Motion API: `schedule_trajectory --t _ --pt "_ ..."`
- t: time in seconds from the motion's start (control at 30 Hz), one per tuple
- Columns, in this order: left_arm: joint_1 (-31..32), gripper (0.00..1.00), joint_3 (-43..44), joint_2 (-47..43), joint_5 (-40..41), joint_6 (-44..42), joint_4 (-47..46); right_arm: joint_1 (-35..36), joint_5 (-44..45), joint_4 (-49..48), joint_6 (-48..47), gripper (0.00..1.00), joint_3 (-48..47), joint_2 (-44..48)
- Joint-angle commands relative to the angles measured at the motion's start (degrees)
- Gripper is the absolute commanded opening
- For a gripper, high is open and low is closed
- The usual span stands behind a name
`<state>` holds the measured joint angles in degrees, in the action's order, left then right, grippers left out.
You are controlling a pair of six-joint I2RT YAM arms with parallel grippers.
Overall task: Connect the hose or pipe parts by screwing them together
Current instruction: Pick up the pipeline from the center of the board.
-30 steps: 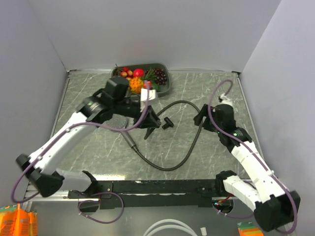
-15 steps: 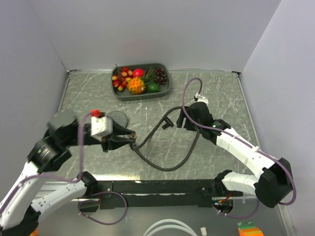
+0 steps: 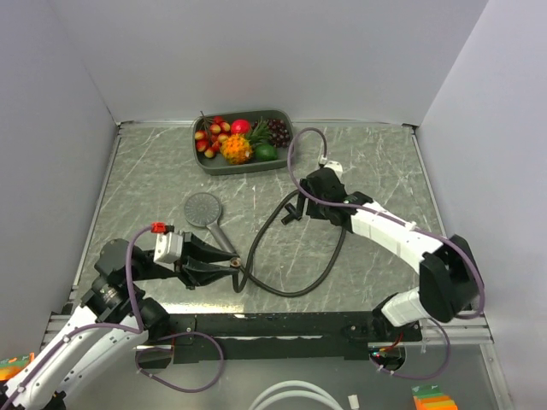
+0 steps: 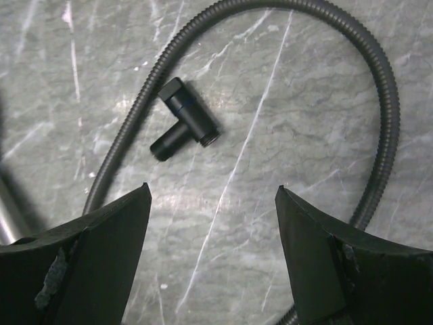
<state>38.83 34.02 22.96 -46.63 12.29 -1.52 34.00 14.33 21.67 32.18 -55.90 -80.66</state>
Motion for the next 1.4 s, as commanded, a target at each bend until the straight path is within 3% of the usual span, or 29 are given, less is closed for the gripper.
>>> schedule_trajectory --t 0.0,0.3,0.53,0.67,0.77,0.9,0.97,1.0,1.07,1.3,1.37 --pt "-0.1 0.01 -2.6 -1.4 -2.8 3.0 -11.2 0.0 2.2 -2.1 -1.6 0.82 -5.0 -6.0" --pt "-0.1 0.01 -2.8 -1.8 -5.0 -10.3 -5.0 -1.4 2.4 -1.4 -0.3 0.82 -12.1 -17.9" --pt "-0.1 0.01 -2.6 -3.8 -6.8 -22.6 4.8 -1.2 1.8 -1.3 0.4 0.81 -13.7 -20.2" --pt "-0.1 0.01 -1.3 0.1 -5.3 -31.8 13.5 -1.3 3.2 0.8 0.8 0.80 -13.1 -18.6" --pt "0.0 0.01 2.3 10.0 -0.1 -39.4 21.6 -2.3 5.8 2.4 0.5 0.81 -11.4 -12.5" --pt "0.3 0.01 13.1 32.2 6.8 -44.6 31.3 -5.2 8.3 6.0 0.2 0.81 -10.3 0.2" --pt "2.7 0.01 23.1 39.3 10.0 -49.6 41.9 -6.8 8.4 7.7 0.4 0.81 -8.7 6.9" --pt "6.7 0.01 26.2 45.7 16.8 -49.7 43.9 -8.3 8.4 7.8 0.5 0.81 -7.7 9.2" --pt "9.6 0.01 33.1 51.1 20.3 -50.2 48.8 -10.2 6.9 7.7 0.8 0.81 -4.6 15.2" --pt "19.3 0.01 36.2 66.8 27.0 -44.1 39.3 -14.2 5.9 10.3 -0.1 0.80 0.0 22.1" --pt "22.8 0.01 39.2 69.1 36.6 -45.9 40.8 -14.7 6.4 10.9 -0.4 0.80 0.5 23.0"
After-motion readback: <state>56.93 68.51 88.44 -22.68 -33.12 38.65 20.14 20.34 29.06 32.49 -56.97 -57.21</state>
